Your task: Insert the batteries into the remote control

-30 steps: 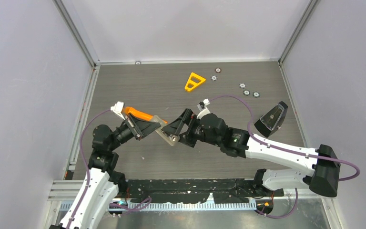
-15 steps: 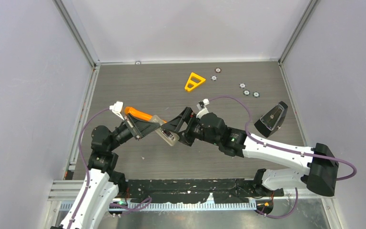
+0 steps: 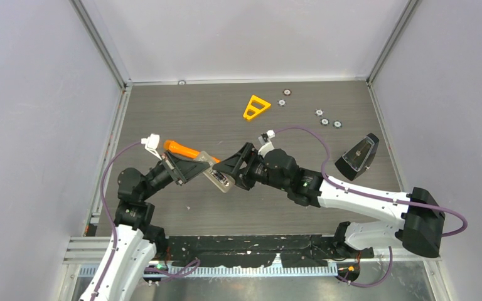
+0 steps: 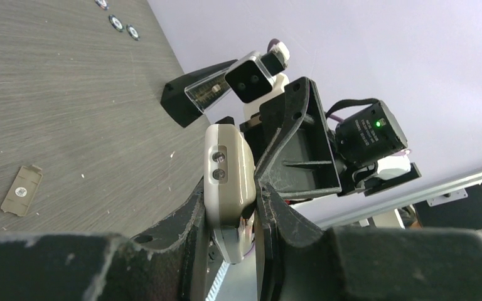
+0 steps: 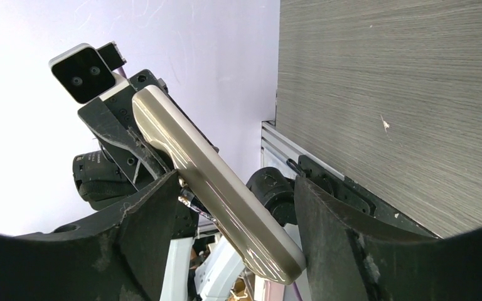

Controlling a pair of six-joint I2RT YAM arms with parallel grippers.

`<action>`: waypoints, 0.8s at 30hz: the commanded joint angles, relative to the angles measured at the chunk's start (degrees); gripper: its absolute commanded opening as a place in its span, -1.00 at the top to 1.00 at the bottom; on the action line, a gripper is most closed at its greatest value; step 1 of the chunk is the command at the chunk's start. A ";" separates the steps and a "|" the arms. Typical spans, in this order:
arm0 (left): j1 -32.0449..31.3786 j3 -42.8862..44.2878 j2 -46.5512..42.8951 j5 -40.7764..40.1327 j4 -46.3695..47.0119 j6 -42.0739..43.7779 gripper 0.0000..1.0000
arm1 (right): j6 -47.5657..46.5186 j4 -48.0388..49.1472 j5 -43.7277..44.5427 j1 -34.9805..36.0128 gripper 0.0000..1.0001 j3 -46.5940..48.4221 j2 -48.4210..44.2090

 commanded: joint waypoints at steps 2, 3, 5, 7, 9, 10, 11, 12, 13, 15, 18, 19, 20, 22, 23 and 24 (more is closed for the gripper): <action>-0.07 0.63 -0.07 0.75 1.40 0.94 1.00 | -0.05 3.92 -0.03 -0.33 -0.34 -0.18 -0.22; -0.05 0.81 0.06 0.74 0.78 0.73 1.00 | -0.20 3.85 -0.03 -0.33 -0.34 -0.20 -0.29; -0.07 1.14 0.35 0.70 -0.02 0.39 1.00 | -0.48 3.55 -0.07 -0.38 -0.38 -0.18 -0.40; -0.09 1.45 0.49 0.82 -0.26 0.43 1.00 | -0.83 3.57 -0.06 -0.33 -0.52 -0.07 -0.49; -0.05 1.46 0.44 0.82 -0.37 0.53 1.00 | -0.89 3.83 -0.08 -0.33 -0.66 0.04 -0.56; -0.07 1.48 0.51 0.90 -0.48 0.65 1.00 | -0.89 4.09 -0.05 -0.33 -0.74 0.05 -0.63; -0.07 1.47 0.51 0.89 -0.74 0.70 1.00 | -0.95 4.19 -0.03 -0.37 -0.77 0.06 -0.72; -0.05 1.35 0.57 0.93 -0.85 0.78 1.00 | -1.09 4.42 -0.08 -0.35 -0.81 0.11 -0.75; -0.06 1.35 0.60 0.96 -0.88 0.79 1.00 | -1.24 4.44 -0.04 -0.40 -0.83 0.27 -0.66; -0.09 1.26 0.64 1.01 -0.99 0.75 1.00 | -1.50 4.54 -0.04 -0.43 -0.86 0.48 -0.50; -0.06 1.59 0.62 0.87 -1.50 0.71 1.00 | -1.81 4.47 -0.03 -0.44 -0.86 0.51 -0.13; -0.11 1.70 0.62 0.82 -1.83 0.74 1.00 | -1.99 4.47 -1.04 -0.43 -0.86 0.55 -0.02; -0.12 1.81 0.60 0.72 -2.31 0.79 1.00 | -2.14 4.47 -1.97 -0.44 -0.86 0.69 0.29; -0.05 2.16 0.78 0.68 -3.15 0.84 1.00 | -3.31 4.45 -2.92 -0.46 -0.86 1.32 0.91; -0.10 2.29 0.79 0.76 -3.43 0.88 1.00 | -4.33 4.57 -3.14 -0.48 -0.86 1.53 1.12; -0.05 2.47 0.73 0.65 -3.97 0.96 1.00 | -4.85 4.56 -3.60 -0.43 -0.84 1.95 1.54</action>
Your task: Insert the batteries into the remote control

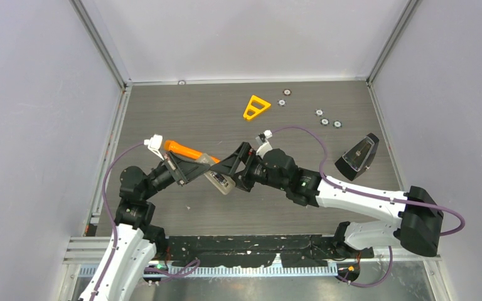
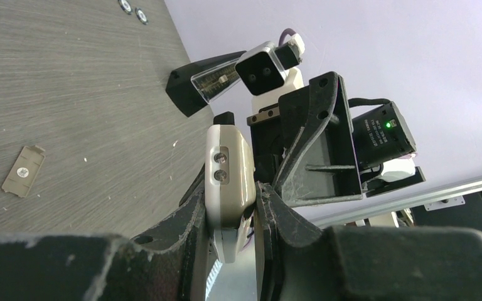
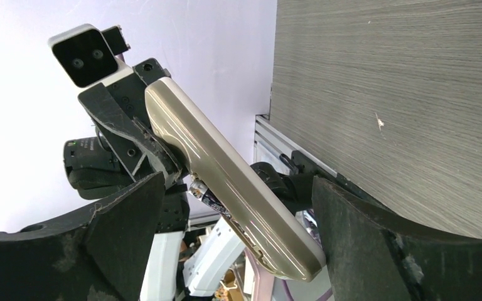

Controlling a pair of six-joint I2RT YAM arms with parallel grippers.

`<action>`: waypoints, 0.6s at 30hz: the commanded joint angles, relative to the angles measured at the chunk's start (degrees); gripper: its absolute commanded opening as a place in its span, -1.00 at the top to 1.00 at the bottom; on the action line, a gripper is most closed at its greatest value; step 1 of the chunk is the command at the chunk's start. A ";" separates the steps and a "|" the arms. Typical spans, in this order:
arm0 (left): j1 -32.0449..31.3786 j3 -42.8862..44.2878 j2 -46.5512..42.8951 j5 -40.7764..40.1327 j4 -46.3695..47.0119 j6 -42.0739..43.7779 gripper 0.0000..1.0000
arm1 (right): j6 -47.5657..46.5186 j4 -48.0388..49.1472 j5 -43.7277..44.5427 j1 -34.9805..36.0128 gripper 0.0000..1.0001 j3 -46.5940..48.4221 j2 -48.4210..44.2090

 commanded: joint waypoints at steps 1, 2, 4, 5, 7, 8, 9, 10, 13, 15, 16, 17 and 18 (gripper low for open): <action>-0.09 2.55 0.09 0.81 -1.76 1.56 1.00 | -3.62 3.20 -2.19 -0.16 -0.84 2.63 1.35; -0.09 2.74 0.09 0.76 -2.22 1.87 1.00 | -4.15 3.33 -2.78 -0.20 -0.81 2.86 1.72; -0.09 3.18 0.15 0.77 -2.95 2.04 1.00 | -4.65 3.38 -3.32 -0.20 -0.76 3.03 2.21; -0.09 3.31 0.16 0.72 -3.04 2.14 1.00 | -4.70 3.58 -3.51 -0.22 -0.71 2.99 2.32; -0.09 3.39 0.03 0.75 -3.17 2.11 1.00 | -4.56 3.93 -3.75 -0.16 -0.62 2.74 2.56; -0.09 3.39 0.07 0.77 -3.18 2.15 1.00 | -4.28 4.14 -3.78 -0.15 -0.59 2.42 2.64; -0.13 3.42 0.01 0.77 -3.11 2.15 1.00 | -4.20 4.66 -3.83 -0.15 -0.52 2.25 2.62; -0.11 3.37 0.00 0.79 -3.03 2.13 1.00 | -3.97 4.76 -3.83 -0.15 -0.49 2.08 2.61; -0.13 3.42 -0.04 0.86 -2.98 2.13 1.00 | -3.68 5.10 -3.86 -0.16 -0.38 1.98 2.69; -0.10 3.50 -0.03 0.86 -3.00 1.92 1.00 | -3.54 5.91 -4.10 -0.23 -0.28 1.57 2.72; -0.10 3.51 -0.06 0.78 -3.00 1.71 1.00 | -3.34 6.23 -4.17 -0.19 -0.25 1.27 2.71; -0.11 3.51 -0.07 0.63 -2.94 1.33 1.00 | -3.25 6.79 -4.41 -0.16 -0.18 1.15 2.70; -0.09 3.50 -0.13 0.48 -2.92 0.93 1.00 | -3.07 6.97 -4.54 -0.16 -0.15 0.88 2.69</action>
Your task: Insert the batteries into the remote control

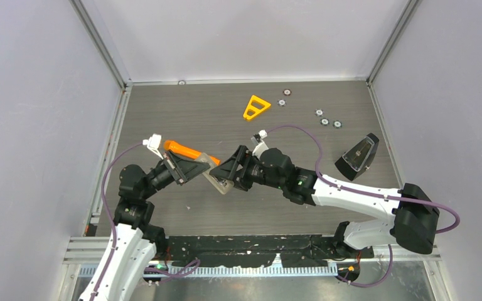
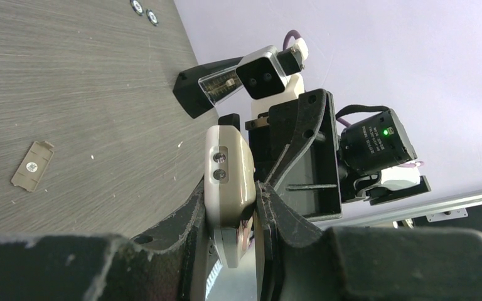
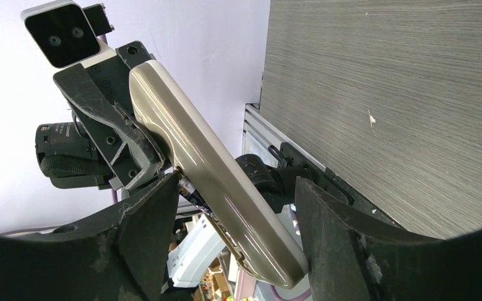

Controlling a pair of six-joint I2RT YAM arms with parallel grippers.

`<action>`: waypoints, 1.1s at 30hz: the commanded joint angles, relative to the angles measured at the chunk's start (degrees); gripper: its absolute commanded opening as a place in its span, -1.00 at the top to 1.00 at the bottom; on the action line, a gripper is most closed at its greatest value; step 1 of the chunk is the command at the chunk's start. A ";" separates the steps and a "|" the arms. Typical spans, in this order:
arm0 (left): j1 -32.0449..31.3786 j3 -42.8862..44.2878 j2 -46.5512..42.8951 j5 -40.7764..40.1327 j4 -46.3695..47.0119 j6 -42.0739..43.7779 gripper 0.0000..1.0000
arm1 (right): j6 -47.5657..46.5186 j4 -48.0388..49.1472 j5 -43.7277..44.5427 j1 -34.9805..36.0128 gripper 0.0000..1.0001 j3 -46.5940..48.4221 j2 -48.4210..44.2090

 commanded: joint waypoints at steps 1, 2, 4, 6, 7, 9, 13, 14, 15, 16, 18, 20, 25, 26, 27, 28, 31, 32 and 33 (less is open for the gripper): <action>-0.26 2.31 -0.24 1.12 1.08 -0.53 1.00 | 0.54 5.84 -1.23 0.15 -0.11 0.38 -0.06; -0.24 2.22 -0.24 0.99 1.31 -1.29 1.00 | 0.64 5.90 -1.38 0.16 -0.10 0.29 -0.06; -0.25 2.07 -0.31 0.53 1.49 -2.36 1.00 | 0.73 6.03 -1.76 0.17 -0.05 0.17 -0.06; -0.24 1.66 -0.49 0.04 1.84 -3.69 1.00 | 0.69 6.16 -2.01 0.18 -0.01 0.05 -0.13; -0.26 1.28 -0.58 -0.18 2.46 -4.61 1.00 | 0.66 6.23 -2.09 0.18 0.01 -0.06 -0.19; -0.31 0.39 -0.88 -0.68 3.84 -6.79 1.00 | 0.73 6.74 -2.18 0.13 0.05 -0.33 -0.31; -0.24 -2.17 -2.24 -3.08 7.10 -12.20 1.00 | 1.57 9.21 -2.24 0.16 0.11 -1.53 -0.72; -0.24 -3.03 -2.57 -3.63 8.28 -14.06 1.00 | 1.72 10.26 -2.17 0.13 0.12 -1.81 -0.82; -0.27 -3.97 -2.92 -4.20 10.32 -16.05 1.00 | 2.13 10.79 -2.20 0.15 0.13 -2.13 -0.84; -0.25 -4.94 -3.20 -4.62 12.05 -17.85 1.00 | 2.22 11.51 -2.18 0.13 0.15 -2.29 -0.92; -0.30 -6.42 -3.66 -5.39 14.42 -21.64 1.00 | 2.31 12.30 -2.09 0.12 0.20 -2.49 -0.94; -0.24 -7.31 -4.17 -5.90 15.99 -23.21 1.00 | 2.32 12.89 -2.09 0.12 0.26 -2.52 -1.02; -0.24 -8.29 -5.36 -7.34 16.56 -25.23 1.00 | 2.69 13.92 -2.05 0.09 0.37 -3.07 -1.40; -0.29 -8.40 -5.51 -7.52 16.70 -25.48 1.00 | 2.85 13.93 -2.01 0.09 0.37 -3.32 -1.67; -0.25 -8.49 -5.56 -7.63 16.87 -25.55 1.00 | 2.89 13.95 -1.87 0.13 0.38 -3.41 -1.94; -0.26 -8.50 -5.54 -7.61 16.88 -25.53 1.00 | 2.88 13.91 -1.87 0.15 0.38 -3.54 -2.05; -0.24 -8.50 -4.99 -7.23 17.44 -25.15 1.00 | 2.70 13.83 -1.91 0.15 0.29 -3.55 -2.40; -0.25 -8.58 -4.88 -7.09 17.48 -24.92 1.00 | 2.61 13.89 -2.03 0.16 0.20 -3.51 -2.46; -0.24 -8.55 -4.87 -7.07 17.44 -24.44 1.00 | 2.59 13.94 -2.09 0.11 0.00 -3.46 -2.55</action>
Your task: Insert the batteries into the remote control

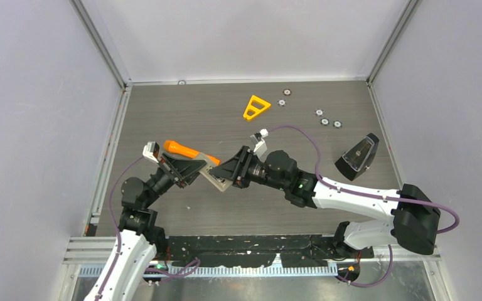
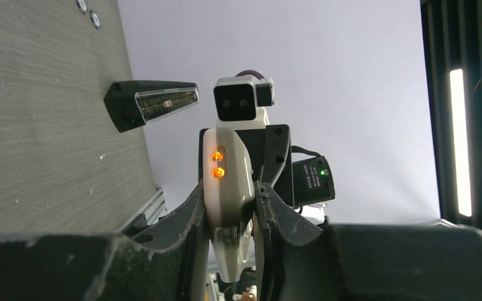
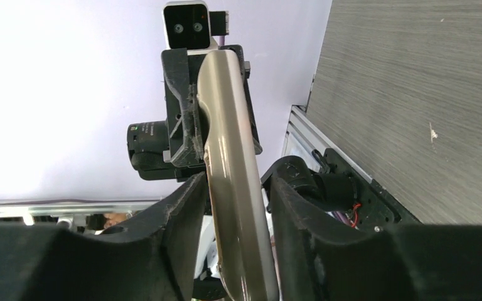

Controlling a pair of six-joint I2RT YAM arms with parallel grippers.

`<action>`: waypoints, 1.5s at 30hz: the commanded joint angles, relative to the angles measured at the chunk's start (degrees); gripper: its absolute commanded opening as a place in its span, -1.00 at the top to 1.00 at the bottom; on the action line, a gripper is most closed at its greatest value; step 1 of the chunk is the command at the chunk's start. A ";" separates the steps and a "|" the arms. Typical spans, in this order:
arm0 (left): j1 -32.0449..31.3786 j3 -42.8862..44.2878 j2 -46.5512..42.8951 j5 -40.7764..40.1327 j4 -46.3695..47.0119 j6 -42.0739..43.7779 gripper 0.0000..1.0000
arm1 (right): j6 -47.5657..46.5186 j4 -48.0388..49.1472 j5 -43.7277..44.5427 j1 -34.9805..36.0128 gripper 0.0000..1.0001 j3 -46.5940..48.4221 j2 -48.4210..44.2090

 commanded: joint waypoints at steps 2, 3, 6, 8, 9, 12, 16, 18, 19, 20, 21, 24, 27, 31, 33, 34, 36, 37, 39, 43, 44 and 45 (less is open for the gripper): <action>-0.09 0.46 -0.12 0.08 4.31 3.41 1.00 | 0.40 1.47 -0.17 0.05 -0.28 0.00 -2.20; -0.09 0.72 -0.09 0.39 4.05 4.37 1.00 | 0.33 1.63 -0.23 0.05 -0.36 -0.05 -2.29; -0.10 1.79 -0.19 1.33 1.97 7.47 1.00 | -0.29 2.18 -0.04 -0.13 -0.66 -0.10 -3.08; -0.09 2.49 -0.33 1.77 0.87 9.23 1.00 | -0.81 2.11 -0.02 -0.22 -0.71 -0.07 -3.56; -0.11 2.75 -0.33 2.01 0.71 9.98 1.00 | -0.97 2.06 -0.22 -0.33 -0.72 -0.02 -3.71; -0.09 3.53 -0.11 2.77 1.28 11.60 1.00 | -1.96 1.80 -0.68 -0.47 -0.72 -0.40 -4.22; 0.00 4.98 0.39 4.70 1.84 14.96 1.00 | -5.79 -3.04 -1.41 -1.17 -0.70 -0.63 -5.63; 0.07 5.81 0.56 6.10 0.58 18.67 1.00 | -8.60 -8.59 -0.93 -2.17 -0.70 -0.79 -7.51; 0.08 6.37 0.60 6.63 -0.99 20.47 1.00 | -10.69 -12.02 -0.12 -3.12 -0.70 -0.91 -9.33; 0.17 6.88 0.56 7.06 -2.79 22.33 1.00 | -11.36 -13.91 0.55 -3.56 -0.70 -1.26 -10.46; 0.22 7.42 0.60 7.41 -4.52 24.28 1.00 | -13.06 -17.65 2.12 -4.70 -0.71 -1.37 -12.64; 0.41 10.05 0.51 7.23 -12.63 31.26 1.00 | -17.54 -23.60 4.79 -8.33 -0.71 -0.95 -17.00; 0.52 13.49 0.08 4.33 -21.73 37.65 1.00 | -26.67 -32.59 5.83 -11.11 -0.70 2.69 -18.93; 0.61 15.64 -0.12 0.60 -29.32 41.88 1.00 | -42.88 -42.58 10.17 -12.36 -0.68 8.85 -14.78; 0.64 16.05 -0.17 -1.78 -32.16 42.66 1.00 | -49.73 -46.27 12.01 -12.39 -0.67 11.77 -10.11; 0.69 16.30 -0.31 -3.16 -33.68 42.90 1.00 | -53.37 -48.18 13.09 -12.43 -0.66 12.71 -6.61; 0.70 16.72 -0.50 -6.40 -36.74 43.10 1.00 | -57.03 -49.95 13.65 -12.42 -0.58 15.76 -0.37; 0.69 16.83 -0.58 -7.99 -38.12 43.11 1.00 | -57.96 -50.32 13.24 -12.43 -0.49 17.67 1.75; 0.70 16.63 -0.73 -10.57 -39.61 42.84 1.00 | -59.40 -51.59 12.73 -12.44 -0.27 20.98 8.26; 0.77 13.86 -0.17 -10.07 -36.91 40.65 1.00 | -59.85 -52.01 11.39 -12.31 0.09 26.27 19.25; 0.79 13.07 0.03 -9.75 -35.88 40.16 1.00 | -59.81 -51.85 11.40 -12.24 0.11 26.90 21.82; 0.79 12.45 0.28 -9.47 -34.98 39.59 1.00 | -59.87 -51.62 11.42 -12.04 0.12 28.01 23.76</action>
